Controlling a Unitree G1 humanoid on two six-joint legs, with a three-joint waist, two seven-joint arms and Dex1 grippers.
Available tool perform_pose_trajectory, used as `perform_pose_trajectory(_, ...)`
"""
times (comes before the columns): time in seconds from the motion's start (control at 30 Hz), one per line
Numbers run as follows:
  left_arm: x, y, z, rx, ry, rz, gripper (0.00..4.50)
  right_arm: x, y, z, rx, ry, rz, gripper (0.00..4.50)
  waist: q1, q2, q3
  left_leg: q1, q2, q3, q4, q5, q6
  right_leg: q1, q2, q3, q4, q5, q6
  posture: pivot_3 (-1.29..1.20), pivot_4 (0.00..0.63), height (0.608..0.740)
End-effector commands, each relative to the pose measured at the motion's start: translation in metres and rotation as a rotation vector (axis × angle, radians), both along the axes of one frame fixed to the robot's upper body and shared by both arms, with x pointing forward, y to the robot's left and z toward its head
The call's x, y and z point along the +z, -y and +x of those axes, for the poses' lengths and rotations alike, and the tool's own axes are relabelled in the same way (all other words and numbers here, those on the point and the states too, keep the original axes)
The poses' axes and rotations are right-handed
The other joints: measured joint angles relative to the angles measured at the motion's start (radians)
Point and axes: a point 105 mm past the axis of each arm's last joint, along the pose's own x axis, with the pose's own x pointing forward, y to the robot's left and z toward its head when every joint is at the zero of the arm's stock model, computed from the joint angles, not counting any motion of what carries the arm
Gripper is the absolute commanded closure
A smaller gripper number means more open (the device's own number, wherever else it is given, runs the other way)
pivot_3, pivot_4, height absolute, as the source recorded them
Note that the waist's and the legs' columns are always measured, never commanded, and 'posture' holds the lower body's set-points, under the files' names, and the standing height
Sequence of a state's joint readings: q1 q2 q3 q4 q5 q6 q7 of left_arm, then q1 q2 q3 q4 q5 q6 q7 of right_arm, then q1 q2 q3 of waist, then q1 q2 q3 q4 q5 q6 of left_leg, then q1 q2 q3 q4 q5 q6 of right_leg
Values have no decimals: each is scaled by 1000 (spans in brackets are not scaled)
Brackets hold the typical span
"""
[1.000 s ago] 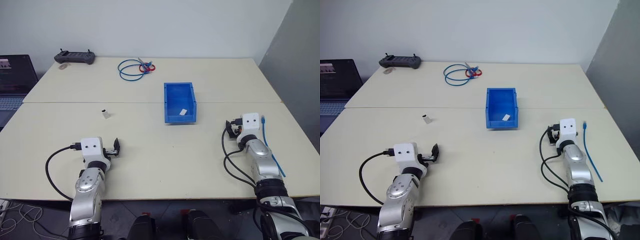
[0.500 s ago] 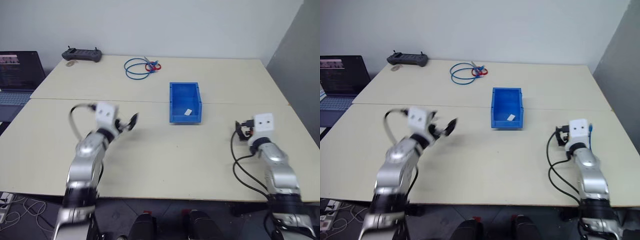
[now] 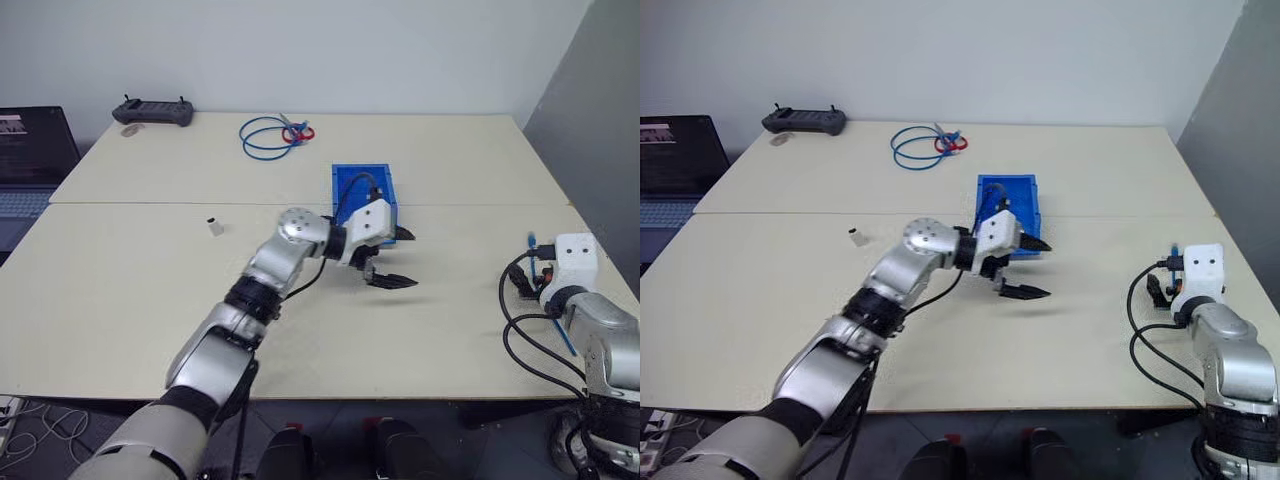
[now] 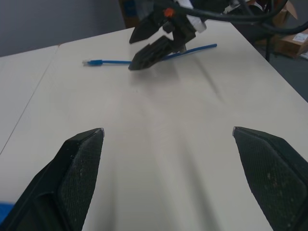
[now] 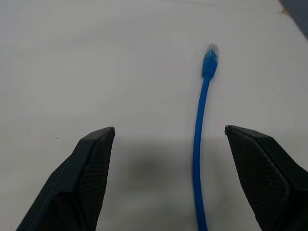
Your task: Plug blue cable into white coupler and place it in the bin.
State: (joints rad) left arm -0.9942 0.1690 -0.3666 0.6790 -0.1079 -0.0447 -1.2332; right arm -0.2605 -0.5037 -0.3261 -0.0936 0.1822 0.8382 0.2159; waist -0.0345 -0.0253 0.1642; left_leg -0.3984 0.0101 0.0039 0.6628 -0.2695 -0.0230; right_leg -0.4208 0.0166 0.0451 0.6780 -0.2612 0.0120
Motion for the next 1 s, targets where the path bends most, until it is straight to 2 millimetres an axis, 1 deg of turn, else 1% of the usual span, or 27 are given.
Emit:
perform_pose_trajectory(0.03, 10, 11, 2, -32, 50, -17, 0, 3, 17, 8, -26, 18, 33, 604, 0, 0, 0, 0, 0, 0, 0, 0, 0, 0, 0, 0, 0, 0, 0, 0, 150, 740)
perform_pose_trajectory(0.07, 10, 12, 3, -33, 50, -18, 0, -2, 19, 10, -29, 8, 50, 604, 0, 0, 0, 0, 0, 0, 0, 0, 0, 0, 0, 0, 0, 0, 0, 0, 150, 740)
perform_pose_trajectory(0.13, 7, 14, 2, -39, 46, -17, 0, -19, 24, 7, -36, -39, 79, 604, 0, 0, 0, -1, 0, 0, 0, 0, 0, 0, 0, 0, -1, 0, 0, 0, 150, 740)
perform_pose_trajectory(0.2, 5, 14, 0, -52, 43, -14, 0, -28, 25, 5, -11, -60, 77, 604, 1, 0, 0, -1, 1, 0, 0, 0, 0, 0, 0, 1, -1, 0, 0, 0, 150, 740)
perform_pose_trajectory(0.3, 7, 14, 2, -42, 17, -35, 0, -32, 15, 7, 46, -51, 118, 1110, 1, -1, 0, -1, 1, -1, 1, 0, 0, 1, -1, 0, -1, 0, 1, 0, 150, 740)
perform_pose_trajectory(0.37, 9, 13, 4, -32, 16, -42, 0, -31, 9, 10, 86, -41, 101, 1722, 1, -1, 0, -1, 1, -1, 1, 0, 0, 1, -1, 0, -1, 1, 2, 0, 150, 740)
perform_pose_trajectory(0.5, 8, 10, 7, -19, 53, -19, 0, -32, 2, 14, 104, -38, 80, 2695, -1, -1, 0, 0, 1, -1, 1, 0, 0, 1, 0, 0, 0, 1, 2, 0, 150, 740)
perform_pose_trajectory(0.53, 8, 10, 7, -18, 48, -21, 0, -33, 2, 14, 100, -39, 83, 2847, -1, -1, 0, 0, 1, -1, 1, 0, 0, 1, 0, 0, 0, 1, 2, 0, 150, 740)
perform_pose_trajectory(0.6, 8, 10, 6, -21, 46, -22, 0, -34, 3, 14, 91, -40, 95, 3349, -1, -1, 0, 1, 1, -2, 1, 0, 0, 1, 0, 0, 0, 1, 2, 0, 150, 740)
perform_pose_trajectory(0.73, 6, 4, 6, -13, 41, -18, 0, -36, 6, 10, 83, -46, 87, 4473, 0, -1, 0, 1, 1, -2, 2, 0, 0, 1, -1, 0, 0, 2, 3, 0, 150, 740)
perform_pose_trajectory(0.83, 4, -6, 8, 6, 33, -14, 0, -32, 10, 3, 95, -43, 74, 4473, 3, -1, 0, 0, 2, -2, 2, 0, 0, 1, -1, 0, 0, 2, 3, 0, 150, 740)
perform_pose_trajectory(0.9, 4, -15, 9, 15, 30, -21, 0, -22, 8, 0, 134, -29, 66, 4473, 3, -1, 0, 0, 2, -2, 1, 0, 0, 1, -1, 1, -1, 2, 3, 0, 150, 740)
perform_pose_trajectory(0.97, 9, -28, 9, 27, 32, -45, 0, -2, -5, -3, 280, 1, -17, 4473, 4, 0, 0, -1, 2, -2, 1, 0, 0, 1, -1, 1, -1, 2, 3, 0, 150, 740)
perform_pose_trajectory(1.0, 12, -38, 8, 35, 31, -59, 0, 11, -17, -4, 393, 24, -68, 4473, 4, 0, 0, -1, 2, -2, 0, 0, 0, 1, -1, 0, -1, 2, 3, 0, 150, 740)
